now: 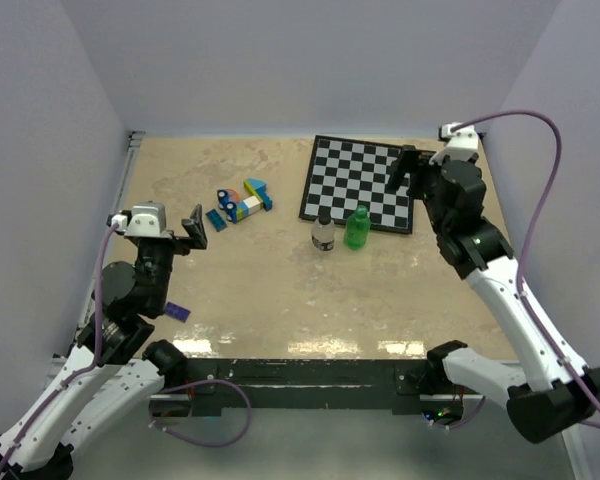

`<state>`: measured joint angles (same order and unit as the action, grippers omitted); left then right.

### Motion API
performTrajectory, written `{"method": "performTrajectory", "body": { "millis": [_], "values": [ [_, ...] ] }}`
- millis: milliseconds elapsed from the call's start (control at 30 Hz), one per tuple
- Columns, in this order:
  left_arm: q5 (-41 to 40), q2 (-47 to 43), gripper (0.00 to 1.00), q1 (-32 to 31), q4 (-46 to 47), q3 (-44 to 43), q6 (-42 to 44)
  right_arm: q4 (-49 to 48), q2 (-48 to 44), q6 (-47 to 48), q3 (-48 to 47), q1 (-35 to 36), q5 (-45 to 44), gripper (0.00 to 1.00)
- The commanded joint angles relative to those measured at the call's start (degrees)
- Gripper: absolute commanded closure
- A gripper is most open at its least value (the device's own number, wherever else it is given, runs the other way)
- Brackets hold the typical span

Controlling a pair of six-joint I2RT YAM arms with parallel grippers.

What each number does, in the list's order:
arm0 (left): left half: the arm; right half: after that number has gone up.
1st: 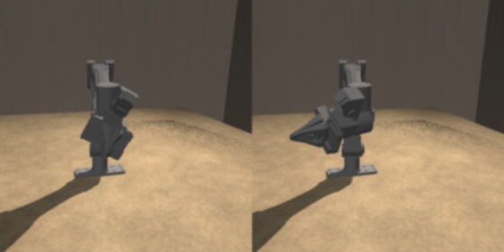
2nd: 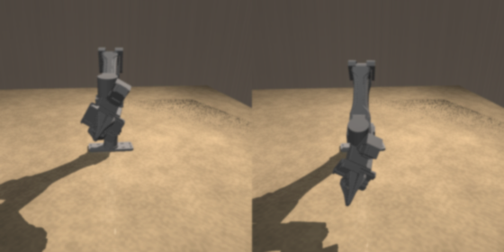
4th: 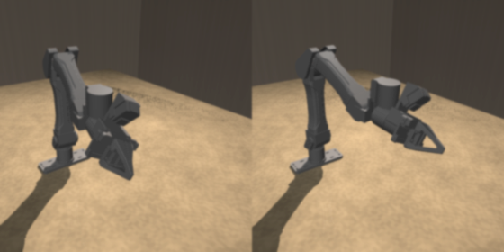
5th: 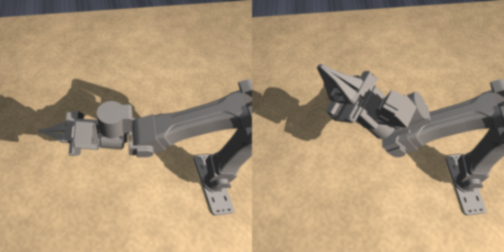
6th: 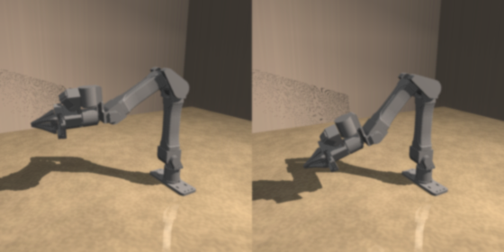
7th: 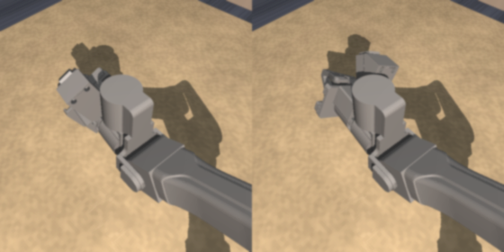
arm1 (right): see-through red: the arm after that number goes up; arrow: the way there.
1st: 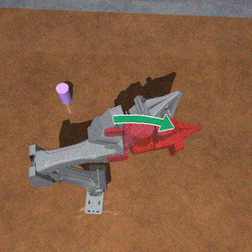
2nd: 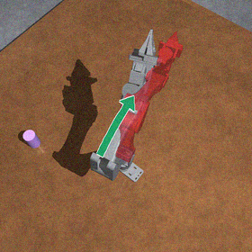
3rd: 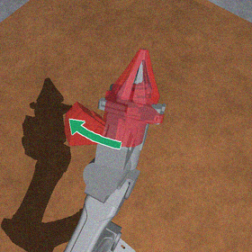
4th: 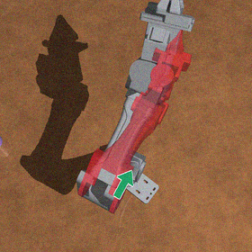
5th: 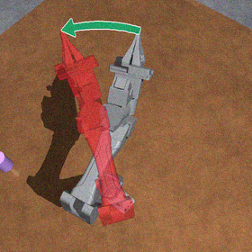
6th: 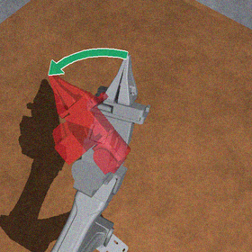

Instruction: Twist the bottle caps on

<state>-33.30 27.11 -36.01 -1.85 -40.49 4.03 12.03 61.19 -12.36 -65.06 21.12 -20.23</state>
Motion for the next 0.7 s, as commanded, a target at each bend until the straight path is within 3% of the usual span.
{"method": "performTrajectory", "body": {
  "millis": [0,200,667],
  "values": [
    [-4.8,-1.1,0.00,0.2,-1.2,-4.9,2.4,1.5,-11.4,4.1,0.4,0.3,-4.3,0.02],
    [-8.6,-1.4,0.00,0.2,1.0,-6.7,5.6,-3.5,-23.2,6.9,4.3,0.4,-7.1,0.01],
    [-9.8,-0.1,0.00,0.3,11.8,-4.7,5.4,-5.3,-32.3,11.9,4.5,0.4,-8.2,0.01]
  ]
}}
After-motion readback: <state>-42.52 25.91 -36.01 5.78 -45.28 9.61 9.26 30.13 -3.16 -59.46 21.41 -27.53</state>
